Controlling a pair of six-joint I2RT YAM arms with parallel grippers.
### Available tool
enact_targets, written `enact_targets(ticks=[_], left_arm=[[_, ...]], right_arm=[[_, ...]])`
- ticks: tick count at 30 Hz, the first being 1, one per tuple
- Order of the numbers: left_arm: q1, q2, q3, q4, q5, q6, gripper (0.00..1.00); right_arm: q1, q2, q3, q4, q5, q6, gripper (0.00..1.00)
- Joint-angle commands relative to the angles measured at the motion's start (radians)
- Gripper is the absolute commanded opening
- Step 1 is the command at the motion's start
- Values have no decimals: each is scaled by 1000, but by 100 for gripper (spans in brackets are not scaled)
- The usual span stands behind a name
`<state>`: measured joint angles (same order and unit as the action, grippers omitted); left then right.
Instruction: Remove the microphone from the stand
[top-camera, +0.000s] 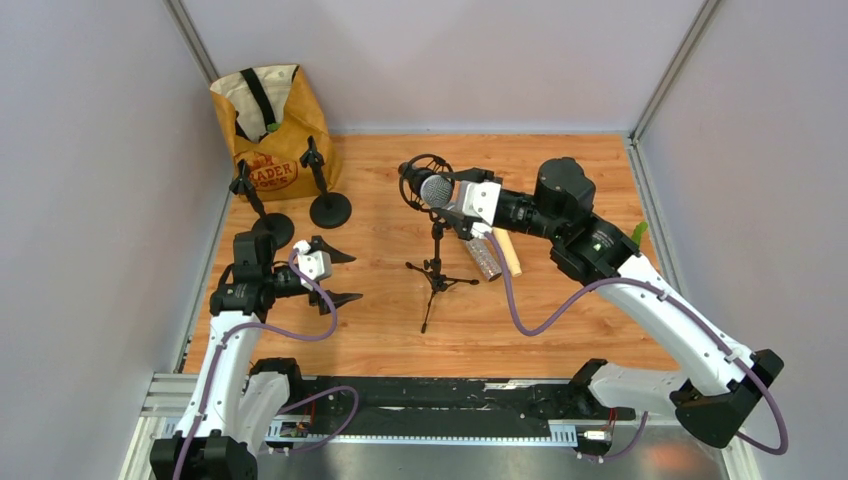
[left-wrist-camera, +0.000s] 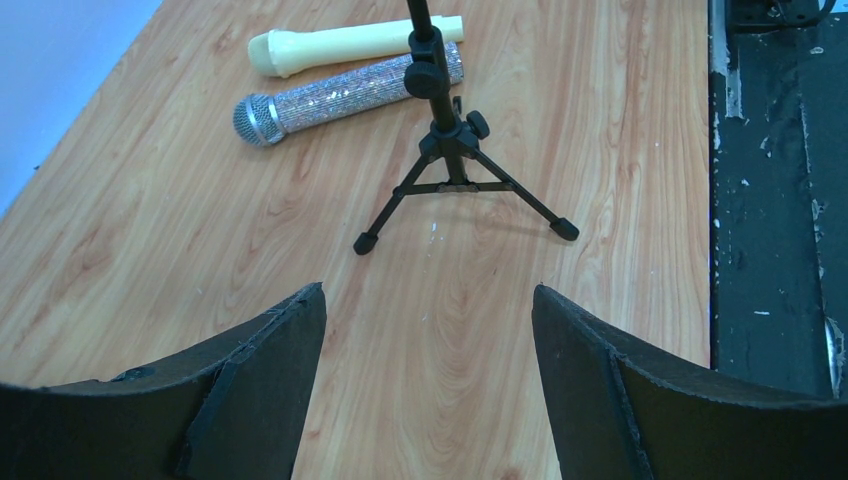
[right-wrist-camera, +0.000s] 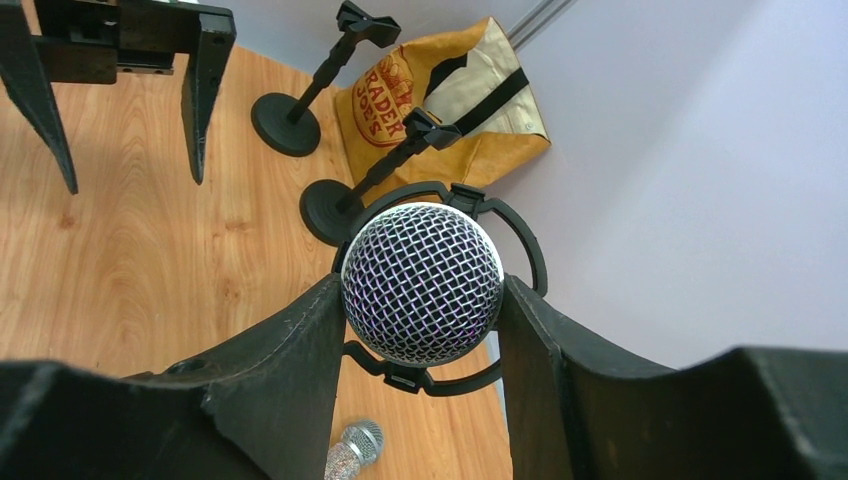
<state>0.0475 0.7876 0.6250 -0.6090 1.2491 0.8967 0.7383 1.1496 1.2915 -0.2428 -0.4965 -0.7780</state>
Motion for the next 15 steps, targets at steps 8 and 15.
enact_targets(ticks=[8,15], left_arm=[[5,-1,-7,18,26,-2,83],[5,-2,-5,20,24,-5,83]], right_arm=[[-2,-82,51,-64,-71,-38,0],[-8,-151,-38,-84,-82,-78,0]])
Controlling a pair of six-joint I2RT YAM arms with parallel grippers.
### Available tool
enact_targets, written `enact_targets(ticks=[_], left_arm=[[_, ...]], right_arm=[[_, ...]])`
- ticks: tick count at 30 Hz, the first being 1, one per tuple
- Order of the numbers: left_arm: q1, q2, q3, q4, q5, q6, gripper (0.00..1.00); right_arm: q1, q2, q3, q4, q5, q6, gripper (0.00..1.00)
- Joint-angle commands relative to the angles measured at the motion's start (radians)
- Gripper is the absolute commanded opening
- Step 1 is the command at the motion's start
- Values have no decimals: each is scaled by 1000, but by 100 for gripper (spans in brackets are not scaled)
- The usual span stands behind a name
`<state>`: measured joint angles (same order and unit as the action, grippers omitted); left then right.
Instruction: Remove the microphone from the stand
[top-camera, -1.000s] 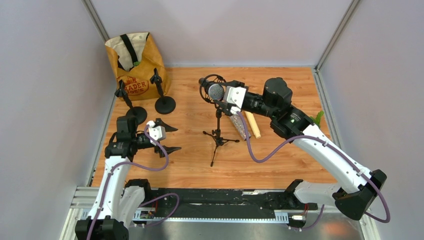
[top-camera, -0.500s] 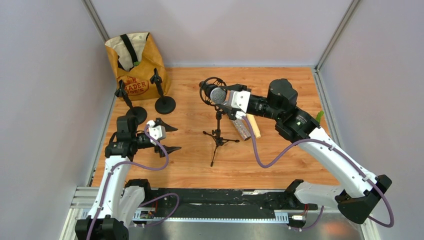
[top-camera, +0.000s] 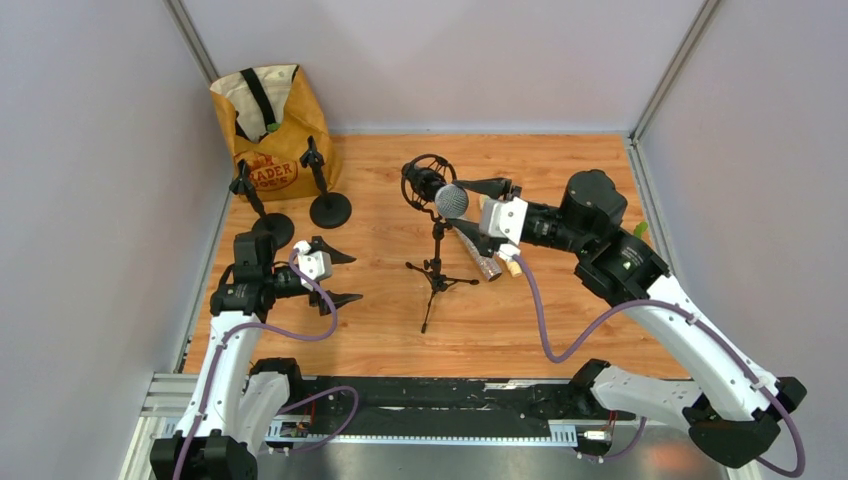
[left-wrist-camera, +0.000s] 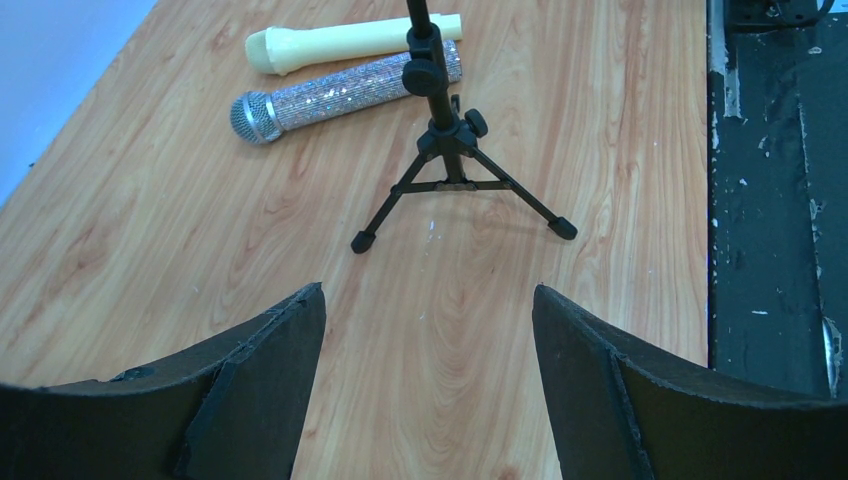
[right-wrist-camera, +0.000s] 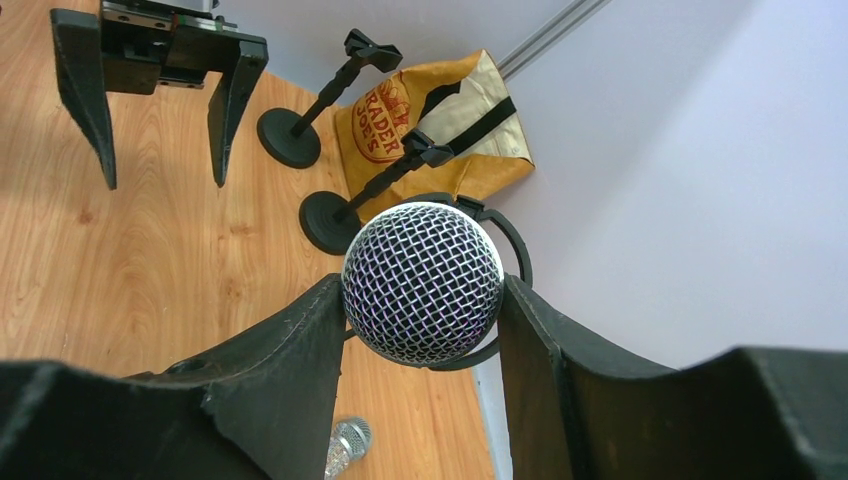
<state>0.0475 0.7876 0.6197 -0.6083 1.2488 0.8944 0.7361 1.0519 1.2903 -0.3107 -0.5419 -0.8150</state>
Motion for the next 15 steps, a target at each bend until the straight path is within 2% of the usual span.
enact_targets(ticks=[1,15], left_arm=[[3,-4,-3,18,23,-5,83],[5,5,-5,27,21,-8,84]], right_arm=[[-6,-64,-45,-18,-39,-41,0],[-6,-92,49,-77,-87,31,0]])
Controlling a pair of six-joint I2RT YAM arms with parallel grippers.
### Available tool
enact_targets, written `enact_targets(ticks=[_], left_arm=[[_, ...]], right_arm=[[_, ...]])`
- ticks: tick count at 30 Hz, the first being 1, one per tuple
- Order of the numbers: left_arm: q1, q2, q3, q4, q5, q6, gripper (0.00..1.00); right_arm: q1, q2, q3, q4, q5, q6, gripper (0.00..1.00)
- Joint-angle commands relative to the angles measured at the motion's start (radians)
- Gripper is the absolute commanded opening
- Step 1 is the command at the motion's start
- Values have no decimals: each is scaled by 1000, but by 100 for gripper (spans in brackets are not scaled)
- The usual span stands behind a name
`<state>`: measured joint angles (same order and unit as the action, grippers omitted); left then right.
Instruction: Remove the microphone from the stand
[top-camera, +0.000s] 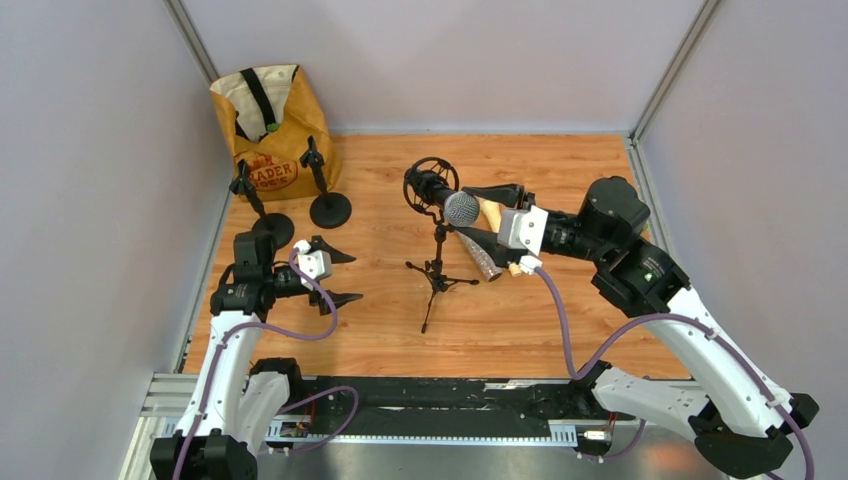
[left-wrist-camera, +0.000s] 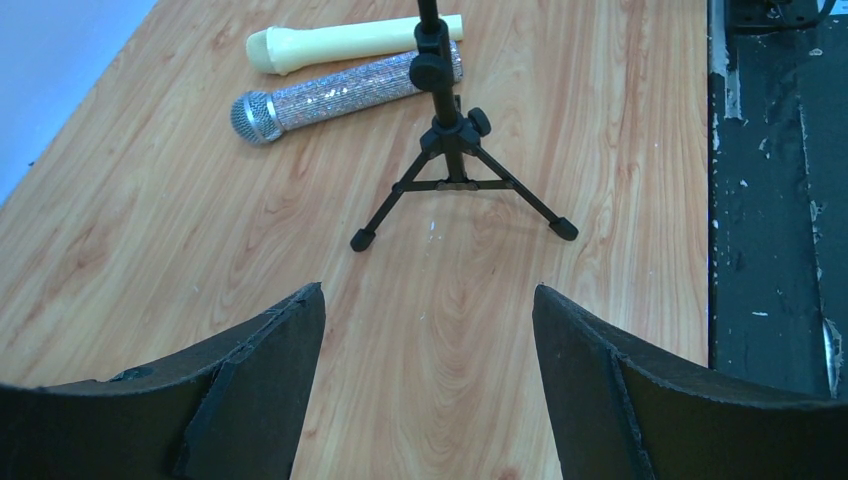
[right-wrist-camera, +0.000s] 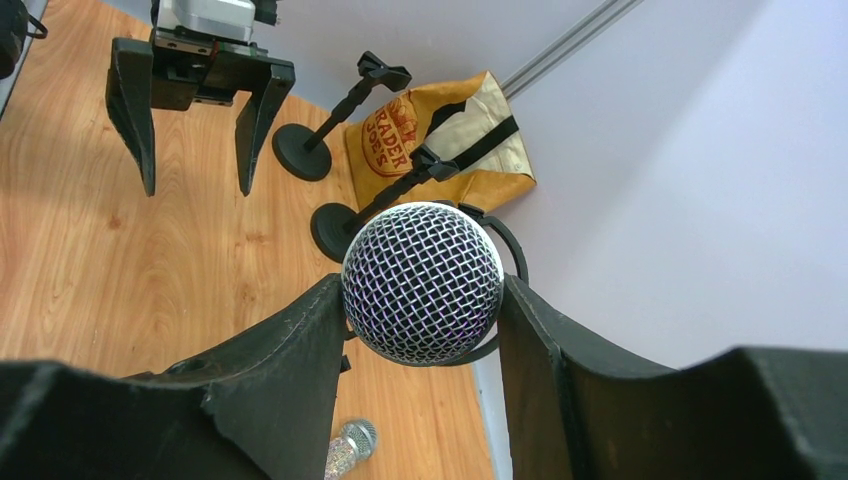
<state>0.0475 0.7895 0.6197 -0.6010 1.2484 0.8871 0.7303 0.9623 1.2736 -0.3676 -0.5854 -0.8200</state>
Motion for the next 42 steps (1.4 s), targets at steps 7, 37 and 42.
enact_targets(ticks=[7,37,42], left_arm=[[5,1,-6,21,20,-2,84],[5,2,-11,35,13,-13,84],[5,5,-12,36,11,-14,84]], right_arm=[[0,12,47,36,15,65,0],[0,-83,228,-237,-88,36,0],[-3,-91,276,-266,-91,47,0]])
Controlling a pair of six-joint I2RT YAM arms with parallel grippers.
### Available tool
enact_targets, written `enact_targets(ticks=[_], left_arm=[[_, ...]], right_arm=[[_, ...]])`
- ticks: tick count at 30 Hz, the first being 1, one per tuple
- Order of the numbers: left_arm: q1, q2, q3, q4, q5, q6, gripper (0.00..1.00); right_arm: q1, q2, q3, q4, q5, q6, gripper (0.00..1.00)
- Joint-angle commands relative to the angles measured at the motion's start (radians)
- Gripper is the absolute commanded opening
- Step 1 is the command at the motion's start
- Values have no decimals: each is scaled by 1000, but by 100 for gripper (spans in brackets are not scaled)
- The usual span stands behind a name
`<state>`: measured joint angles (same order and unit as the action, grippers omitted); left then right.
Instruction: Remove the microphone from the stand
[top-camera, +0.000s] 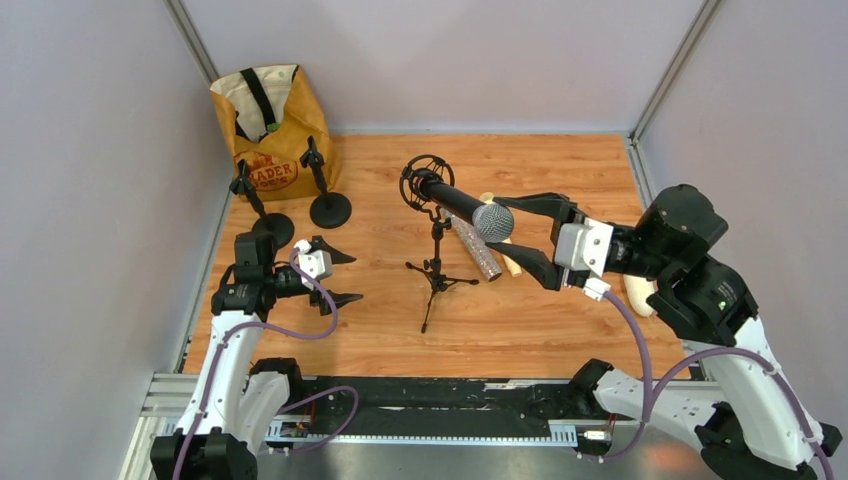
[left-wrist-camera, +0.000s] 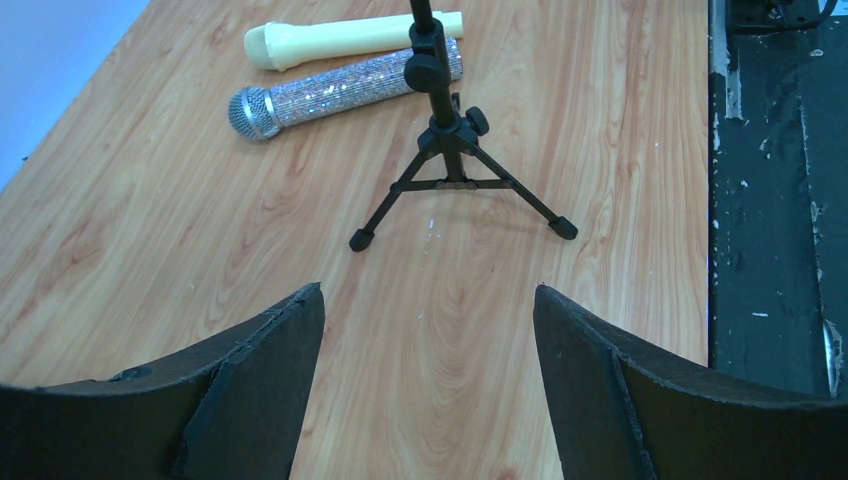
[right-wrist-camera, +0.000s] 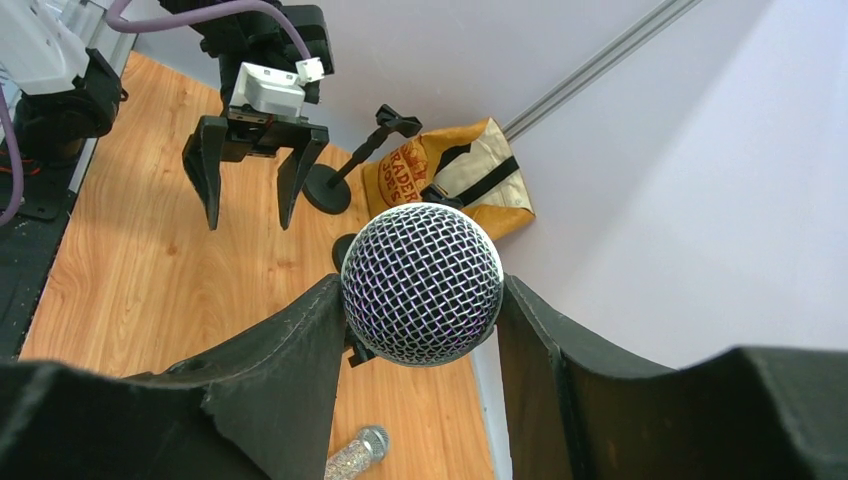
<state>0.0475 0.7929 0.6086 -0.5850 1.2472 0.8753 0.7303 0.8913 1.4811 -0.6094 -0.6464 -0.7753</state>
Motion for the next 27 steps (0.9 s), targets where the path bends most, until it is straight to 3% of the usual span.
enact_targets(ticks=[1,9,18,27], left_arm=[[3,2,-1,19,14,-2,84],[5,-1,-1,20,14,-2,84],[3,0,0,22,17,-4,84],[3,-1,0,20,17,-7,84]], right_arm=[[-3,-20,80,-30,-29,4,0],[-17,-37,225,-125,20,4,0],[-19,-86,269,-112,318,-15,0],[-40,-39,153,95,705,30,0]])
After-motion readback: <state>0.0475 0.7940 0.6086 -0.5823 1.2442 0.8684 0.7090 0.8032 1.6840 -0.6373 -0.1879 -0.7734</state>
